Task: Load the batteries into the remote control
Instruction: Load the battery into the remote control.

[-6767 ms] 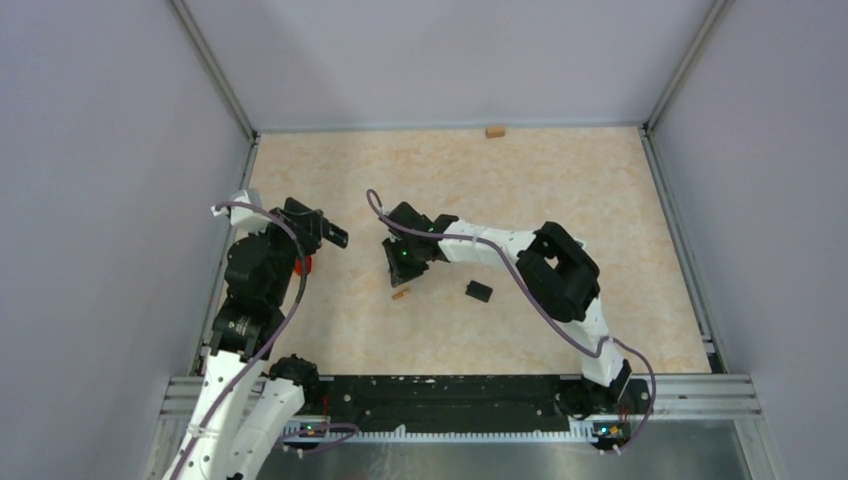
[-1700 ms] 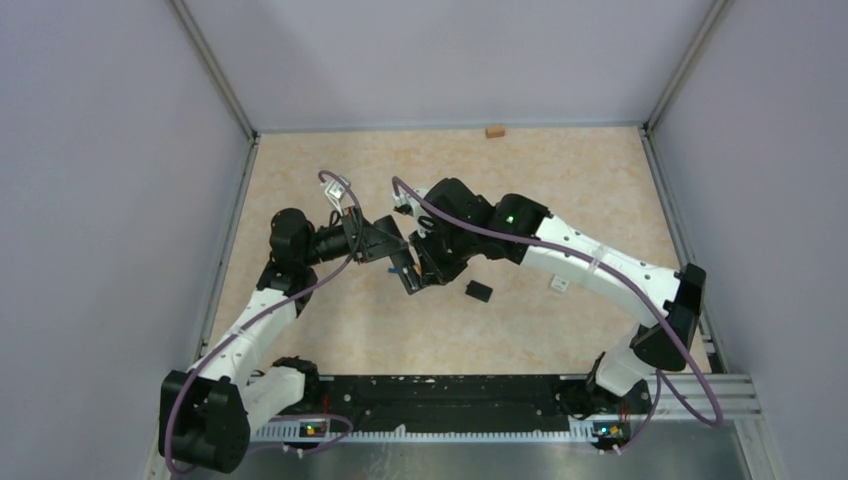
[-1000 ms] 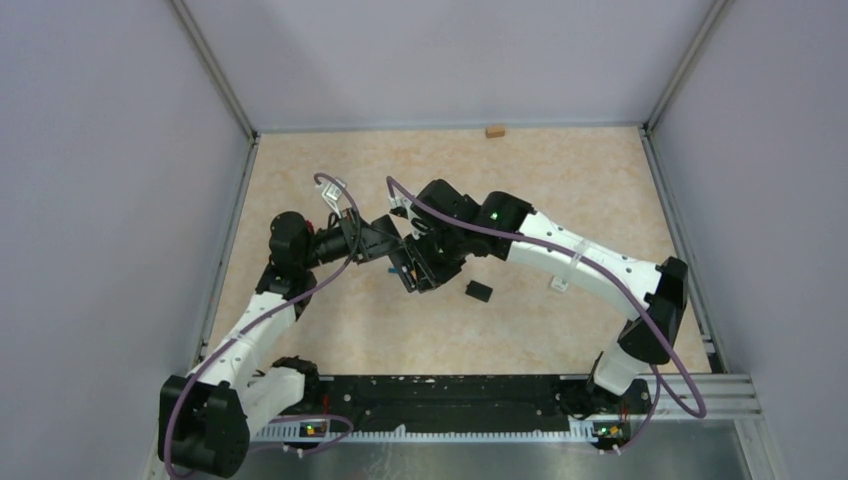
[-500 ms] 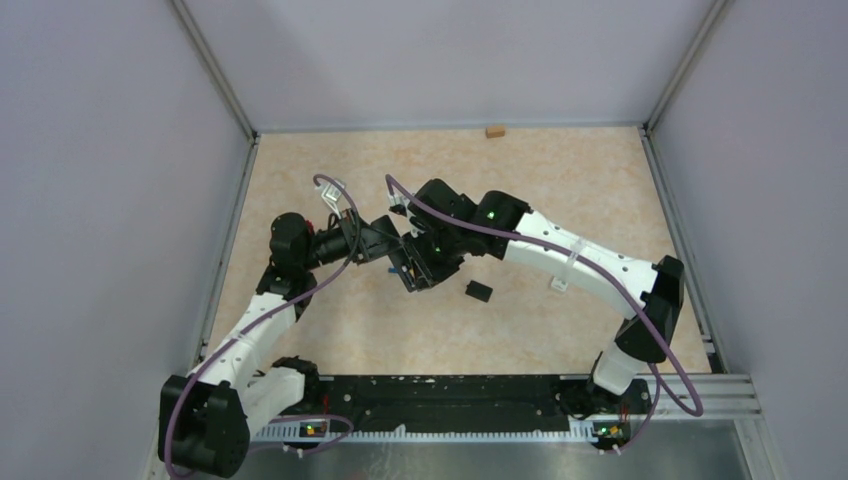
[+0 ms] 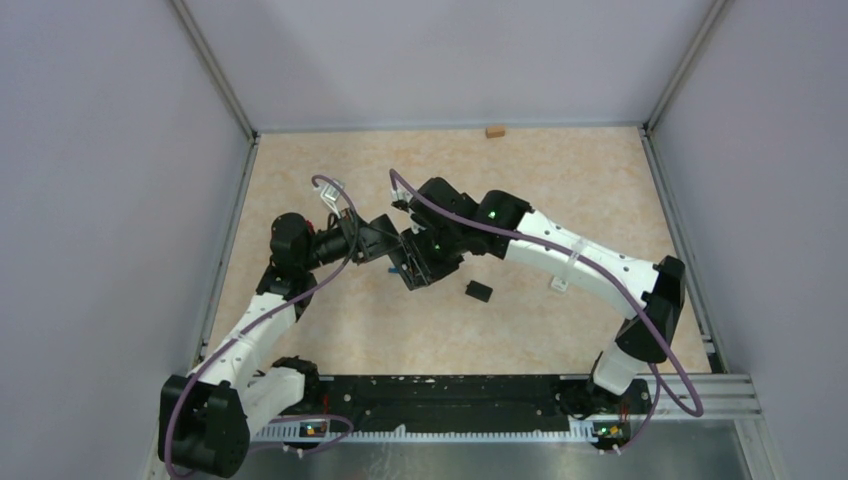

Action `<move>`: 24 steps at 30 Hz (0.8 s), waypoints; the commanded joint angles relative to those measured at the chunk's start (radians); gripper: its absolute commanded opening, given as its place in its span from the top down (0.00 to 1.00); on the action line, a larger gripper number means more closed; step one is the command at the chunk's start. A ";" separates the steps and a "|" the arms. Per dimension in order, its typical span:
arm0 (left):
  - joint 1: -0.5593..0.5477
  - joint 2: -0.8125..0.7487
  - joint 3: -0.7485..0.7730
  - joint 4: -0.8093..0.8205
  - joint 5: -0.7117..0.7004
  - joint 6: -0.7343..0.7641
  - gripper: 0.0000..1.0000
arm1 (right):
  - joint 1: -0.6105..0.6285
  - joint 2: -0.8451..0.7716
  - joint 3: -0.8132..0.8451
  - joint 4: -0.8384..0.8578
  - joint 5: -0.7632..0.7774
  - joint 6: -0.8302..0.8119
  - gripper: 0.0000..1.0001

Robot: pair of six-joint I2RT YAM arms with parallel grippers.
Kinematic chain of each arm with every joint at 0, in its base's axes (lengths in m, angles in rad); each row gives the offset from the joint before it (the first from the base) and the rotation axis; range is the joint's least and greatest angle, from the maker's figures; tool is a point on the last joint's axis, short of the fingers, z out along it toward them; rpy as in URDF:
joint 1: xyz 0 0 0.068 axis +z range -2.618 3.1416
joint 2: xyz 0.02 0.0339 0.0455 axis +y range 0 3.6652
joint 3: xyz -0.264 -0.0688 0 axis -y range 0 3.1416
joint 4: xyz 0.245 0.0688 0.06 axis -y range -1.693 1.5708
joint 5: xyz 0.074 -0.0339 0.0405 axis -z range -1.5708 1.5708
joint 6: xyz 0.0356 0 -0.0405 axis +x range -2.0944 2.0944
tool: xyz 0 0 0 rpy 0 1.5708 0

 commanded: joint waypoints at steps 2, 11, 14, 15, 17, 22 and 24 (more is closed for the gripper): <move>-0.003 -0.021 0.005 0.039 -0.003 -0.070 1.00 | -0.024 -0.084 -0.019 0.127 -0.011 0.065 0.66; -0.001 -0.009 0.018 0.052 -0.036 -0.158 1.00 | -0.064 -0.188 -0.087 0.205 -0.006 0.154 0.52; -0.001 -0.014 0.015 0.064 -0.050 -0.196 1.00 | -0.071 -0.228 -0.128 0.237 0.052 0.200 0.49; -0.001 -0.017 0.015 0.071 -0.055 -0.210 1.00 | -0.075 -0.243 -0.151 0.258 0.054 0.211 0.48; -0.001 -0.024 0.015 0.082 -0.063 -0.234 1.00 | -0.077 -0.268 -0.199 0.302 0.042 0.232 0.47; 0.000 -0.044 0.021 0.087 -0.064 -0.258 1.00 | -0.077 -0.290 -0.261 0.362 0.012 0.255 0.45; 0.000 -0.050 0.019 0.083 -0.067 -0.259 1.00 | -0.078 -0.293 -0.269 0.371 0.015 0.260 0.45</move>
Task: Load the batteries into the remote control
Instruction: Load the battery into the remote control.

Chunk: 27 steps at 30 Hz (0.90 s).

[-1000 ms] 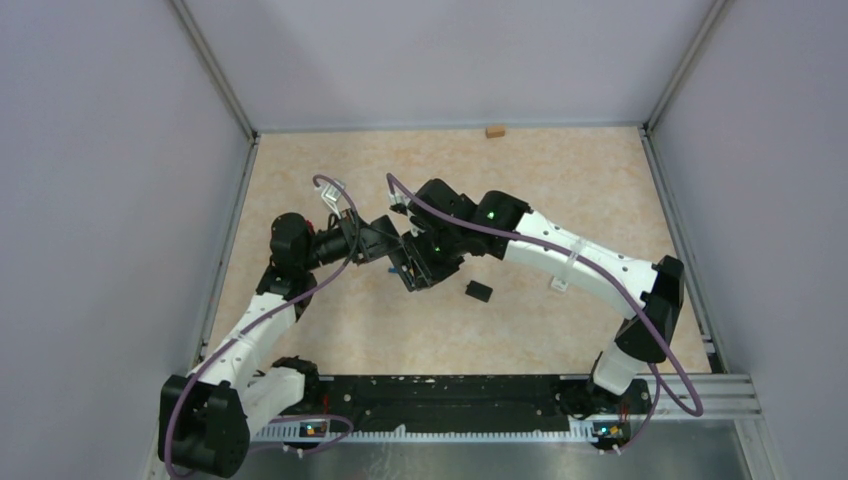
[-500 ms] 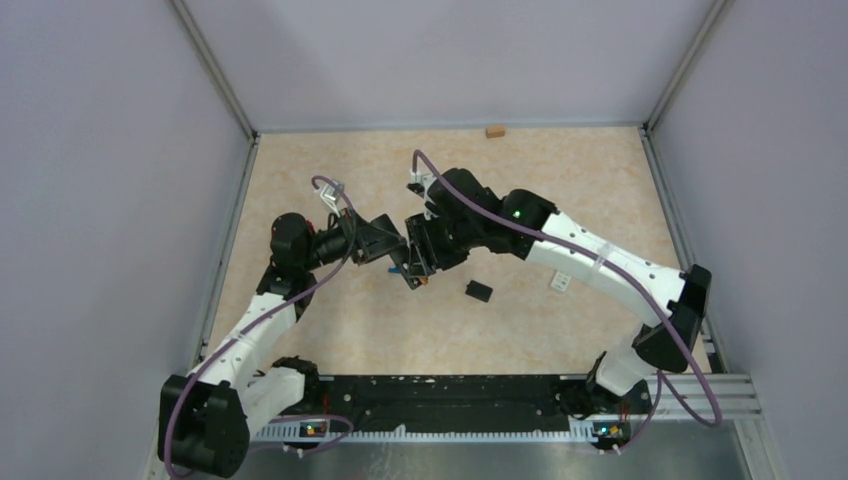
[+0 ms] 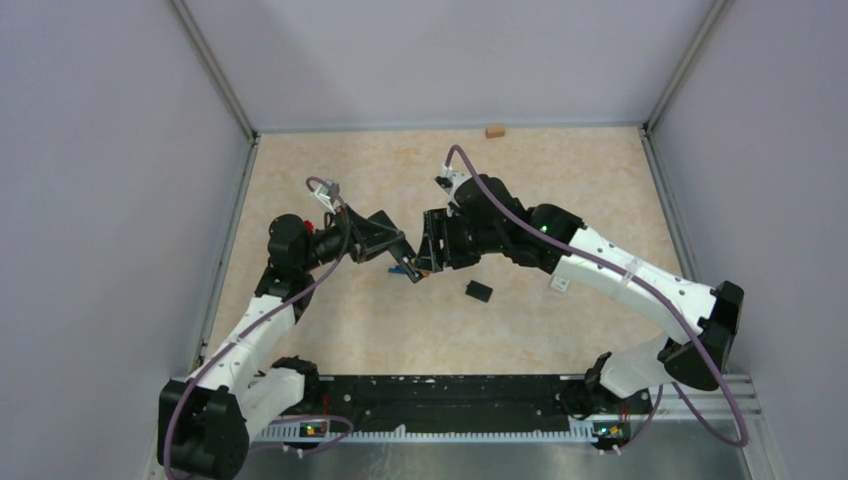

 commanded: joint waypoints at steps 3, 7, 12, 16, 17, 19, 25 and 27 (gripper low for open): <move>0.000 -0.041 0.019 0.062 -0.010 -0.026 1.00 | -0.009 -0.030 -0.017 0.085 0.010 0.043 0.47; 0.000 -0.057 0.020 0.060 -0.008 -0.008 1.00 | -0.022 -0.020 -0.032 0.087 0.029 0.079 0.51; 0.000 -0.068 0.021 0.052 -0.009 0.004 1.00 | -0.029 -0.011 -0.059 0.125 0.014 0.110 0.52; 0.000 -0.070 0.023 0.054 -0.009 0.000 1.00 | -0.031 -0.003 -0.077 0.135 0.012 0.131 0.55; 0.001 -0.072 0.023 0.055 -0.011 -0.002 1.00 | -0.031 -0.002 -0.083 0.138 0.011 0.135 0.55; 0.000 -0.073 0.025 0.055 -0.016 -0.007 1.00 | -0.032 -0.004 -0.090 0.147 0.010 0.141 0.56; 0.000 -0.074 0.024 0.055 -0.054 -0.050 1.00 | -0.043 -0.059 -0.131 0.250 0.008 0.163 0.36; 0.000 -0.082 0.018 0.063 -0.095 -0.071 1.00 | -0.060 -0.108 -0.190 0.345 -0.022 0.204 0.24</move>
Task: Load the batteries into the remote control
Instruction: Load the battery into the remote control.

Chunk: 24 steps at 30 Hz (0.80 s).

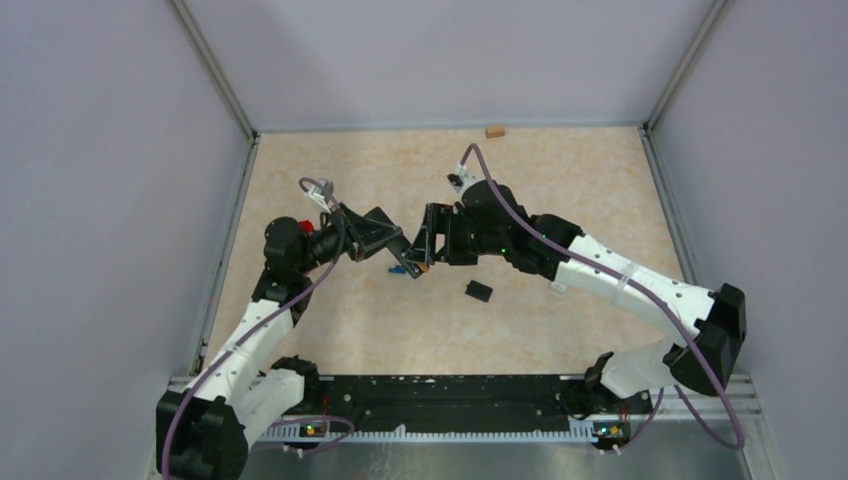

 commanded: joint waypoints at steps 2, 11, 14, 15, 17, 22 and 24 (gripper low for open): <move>0.000 -0.046 0.016 0.070 -0.085 -0.063 1.00 | -0.043 -0.141 -0.140 0.281 -0.038 0.093 0.17; -0.001 -0.051 0.005 0.149 -0.171 -0.210 1.00 | -0.044 -0.313 -0.433 0.794 -0.039 0.254 0.10; -0.001 -0.054 0.000 0.183 -0.189 -0.264 1.00 | -0.045 -0.342 -0.495 0.895 -0.029 0.298 0.11; -0.001 -0.059 -0.001 0.191 -0.196 -0.281 1.00 | -0.045 -0.347 -0.509 0.913 -0.022 0.313 0.11; -0.001 -0.067 0.000 0.202 -0.208 -0.311 1.00 | -0.045 -0.358 -0.546 0.964 -0.011 0.347 0.14; -0.004 -0.089 -0.006 0.220 -0.227 -0.383 1.00 | -0.045 -0.360 -0.629 1.205 -0.012 0.411 0.31; -0.004 -0.100 -0.009 0.224 -0.237 -0.397 1.00 | -0.045 -0.346 -0.624 1.243 -0.019 0.411 0.34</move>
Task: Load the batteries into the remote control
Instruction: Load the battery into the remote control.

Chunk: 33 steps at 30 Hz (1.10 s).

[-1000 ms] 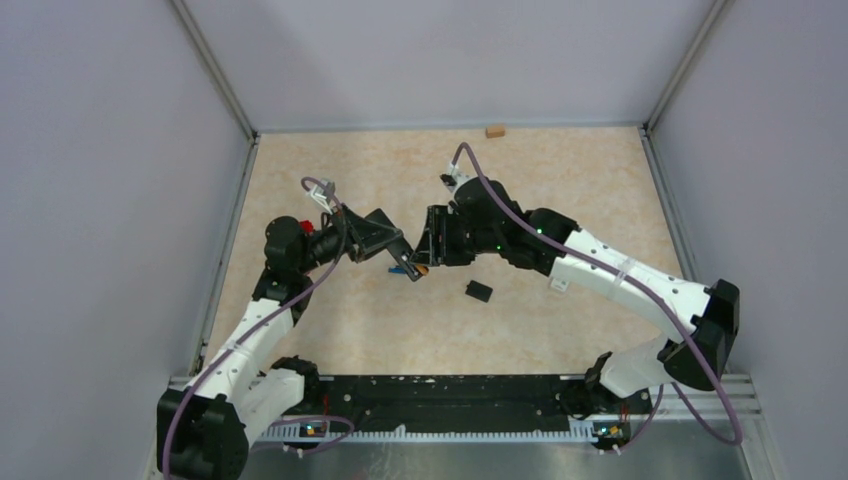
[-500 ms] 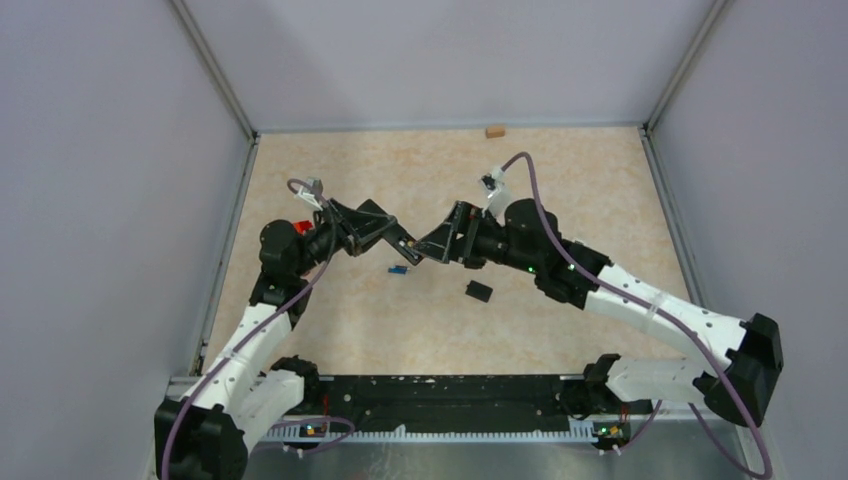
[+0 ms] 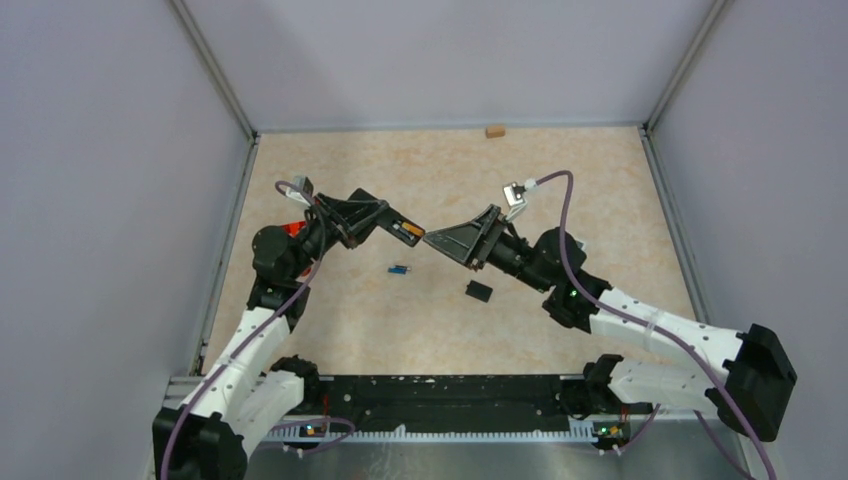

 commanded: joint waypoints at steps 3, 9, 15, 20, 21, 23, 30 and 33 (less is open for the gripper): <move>-0.003 -0.044 -0.004 0.084 -0.039 -0.083 1.00 | -0.004 0.017 0.009 0.282 -0.009 0.056 0.40; -0.004 -0.048 0.009 0.092 -0.038 -0.086 1.00 | -0.003 0.042 -0.002 0.376 0.002 0.075 0.56; -0.005 -0.055 0.015 0.077 -0.042 -0.076 1.00 | -0.003 0.064 0.030 0.318 -0.008 0.056 0.64; -0.005 -0.058 0.015 0.067 -0.049 -0.067 1.00 | -0.004 0.031 0.027 0.248 0.019 0.021 0.60; -0.004 -0.056 0.017 0.067 -0.048 -0.067 1.00 | -0.003 0.025 0.027 0.234 0.024 0.018 0.56; -0.005 -0.055 0.019 0.068 -0.047 -0.067 1.00 | -0.004 0.019 0.033 0.197 0.033 0.016 0.46; -0.005 -0.054 0.022 0.074 -0.046 -0.078 1.00 | -0.003 0.063 0.044 0.231 0.010 0.037 0.43; -0.005 -0.057 0.023 0.075 -0.047 -0.083 1.00 | -0.004 0.065 0.045 0.229 0.024 0.030 0.48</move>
